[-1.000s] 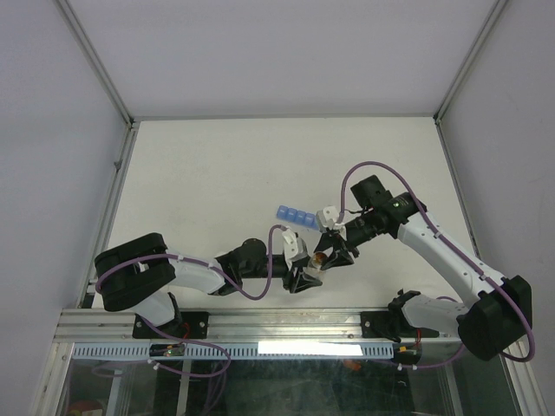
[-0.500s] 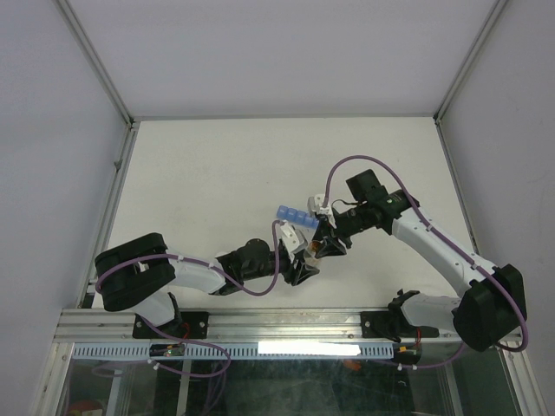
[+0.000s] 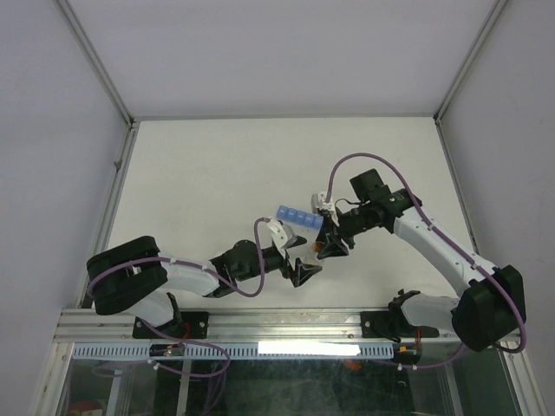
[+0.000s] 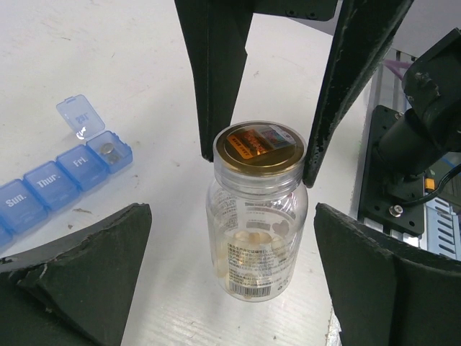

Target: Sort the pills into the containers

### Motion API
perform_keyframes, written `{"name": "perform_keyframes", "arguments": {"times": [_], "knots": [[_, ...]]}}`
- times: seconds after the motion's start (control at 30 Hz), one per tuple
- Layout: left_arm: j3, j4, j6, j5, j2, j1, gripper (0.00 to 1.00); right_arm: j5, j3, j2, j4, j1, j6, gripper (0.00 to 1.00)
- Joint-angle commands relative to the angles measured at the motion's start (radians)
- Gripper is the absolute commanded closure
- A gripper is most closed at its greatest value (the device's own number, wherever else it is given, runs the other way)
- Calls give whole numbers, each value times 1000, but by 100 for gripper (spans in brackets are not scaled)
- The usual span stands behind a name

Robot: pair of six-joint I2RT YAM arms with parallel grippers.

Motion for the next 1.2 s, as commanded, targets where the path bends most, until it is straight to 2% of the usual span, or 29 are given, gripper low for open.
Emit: {"name": "perform_keyframes", "arguments": {"times": [0.0,0.57,1.17], "knots": [[-11,53,-1,-14,-50,8,1,-48,12,-29,-4,-21,16,96],[-43,19,9,-19,-118,23,1,-74,4,-97,43,-185,71,93],[-39,-13,4,50,-134,157,1,40,-52,-178,281,-352,320,93]]}}
